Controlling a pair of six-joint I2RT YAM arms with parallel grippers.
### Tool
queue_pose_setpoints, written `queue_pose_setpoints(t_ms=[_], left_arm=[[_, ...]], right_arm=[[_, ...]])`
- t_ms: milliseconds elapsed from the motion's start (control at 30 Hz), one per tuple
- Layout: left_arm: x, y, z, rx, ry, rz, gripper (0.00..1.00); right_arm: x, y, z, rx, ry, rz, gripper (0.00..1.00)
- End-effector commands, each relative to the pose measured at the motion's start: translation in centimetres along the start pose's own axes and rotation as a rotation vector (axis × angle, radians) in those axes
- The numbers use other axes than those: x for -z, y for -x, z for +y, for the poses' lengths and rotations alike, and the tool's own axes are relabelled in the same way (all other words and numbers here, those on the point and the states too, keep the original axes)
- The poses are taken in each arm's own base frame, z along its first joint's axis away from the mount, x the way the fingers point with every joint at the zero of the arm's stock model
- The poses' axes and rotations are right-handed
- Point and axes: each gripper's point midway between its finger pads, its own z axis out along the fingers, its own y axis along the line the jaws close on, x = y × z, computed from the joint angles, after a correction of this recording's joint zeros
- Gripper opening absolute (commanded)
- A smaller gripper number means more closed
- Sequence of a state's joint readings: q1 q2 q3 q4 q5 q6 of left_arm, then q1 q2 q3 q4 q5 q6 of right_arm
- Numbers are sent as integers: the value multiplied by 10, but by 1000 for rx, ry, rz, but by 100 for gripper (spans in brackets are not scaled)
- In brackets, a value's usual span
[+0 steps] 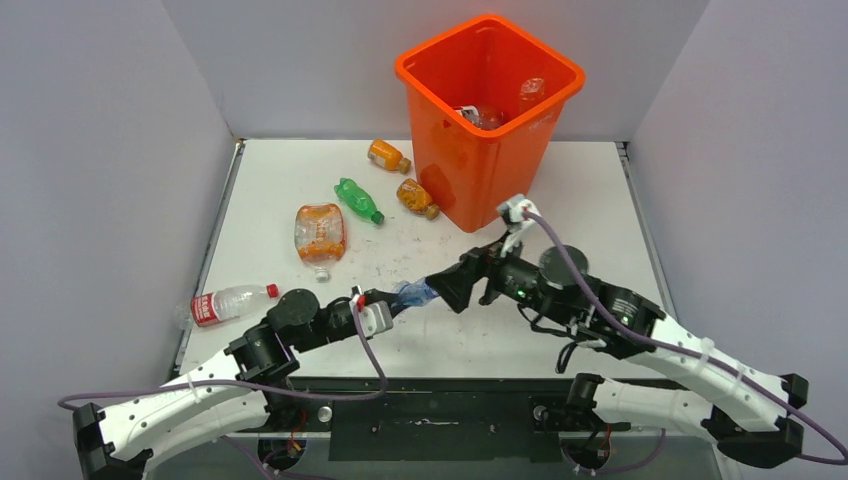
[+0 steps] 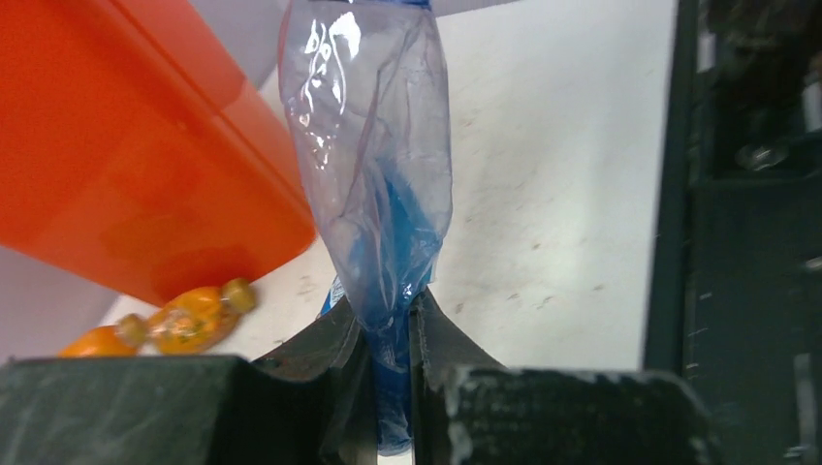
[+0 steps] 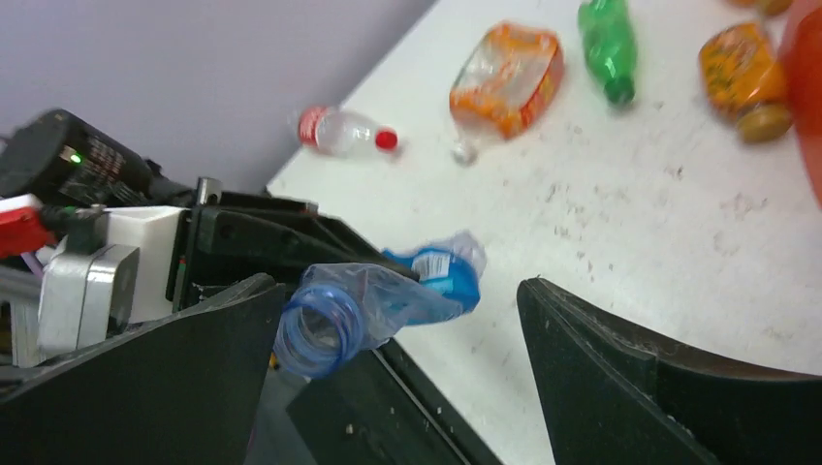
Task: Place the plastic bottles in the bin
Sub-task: Place the plastic bottle in the trash bin.
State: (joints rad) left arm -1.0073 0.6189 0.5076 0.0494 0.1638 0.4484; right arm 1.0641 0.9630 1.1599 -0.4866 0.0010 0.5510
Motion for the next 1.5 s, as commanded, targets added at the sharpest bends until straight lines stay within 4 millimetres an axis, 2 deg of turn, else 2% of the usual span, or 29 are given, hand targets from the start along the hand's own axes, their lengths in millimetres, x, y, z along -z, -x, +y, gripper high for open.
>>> queue_pose_setpoints(t_ms=[0,100,200,333,467,600,800,833,900,1000,1067,1100,1167,1267,1300,1367,1467], left_arm=[[-2,47,-5,379,-51,-89,0],[-4,50,-4,516,-83,-72,0],[-6,49,-6,607,-144,-80,0],[-9,44,-10,650,-188,-62,0],[-12,39,-15,670,-219,-41,0],[-13,37,-18,668,-228,-39,0],[-10,37,-12,651,-188,-60,0],[-10,37,-11,648,-181,-64,0],[-9,38,-10,643,-174,-73,0],[-9,38,-9,634,-170,-84,0],[-8,39,-10,613,-171,-100,0],[-7,39,-10,597,-173,-111,3],[-4,41,-8,564,-158,-132,47],[4,46,3,528,-89,-177,100],[6,47,9,514,-52,-195,96],[13,48,21,486,29,-226,96],[26,48,48,454,202,-265,96]], right_arm=[[40,69,-5,-12,20,-430,91],[55,77,-4,25,49,-509,90],[50,74,-6,59,38,-498,90],[40,71,8,77,123,-515,90],[17,66,13,97,143,-490,90],[-11,54,12,121,106,-424,97],[-26,36,9,126,78,-376,95],[-28,33,8,126,70,-365,94],[-32,26,5,123,62,-346,84],[-36,20,3,115,56,-331,52],[-38,19,4,119,62,-323,35],[-38,20,6,122,65,-325,20],[-36,26,8,124,63,-326,6],[-25,46,13,155,55,-356,5],[-19,57,15,173,46,-373,5],[-4,84,16,233,2,-412,5],[29,144,11,276,-131,-536,5]])
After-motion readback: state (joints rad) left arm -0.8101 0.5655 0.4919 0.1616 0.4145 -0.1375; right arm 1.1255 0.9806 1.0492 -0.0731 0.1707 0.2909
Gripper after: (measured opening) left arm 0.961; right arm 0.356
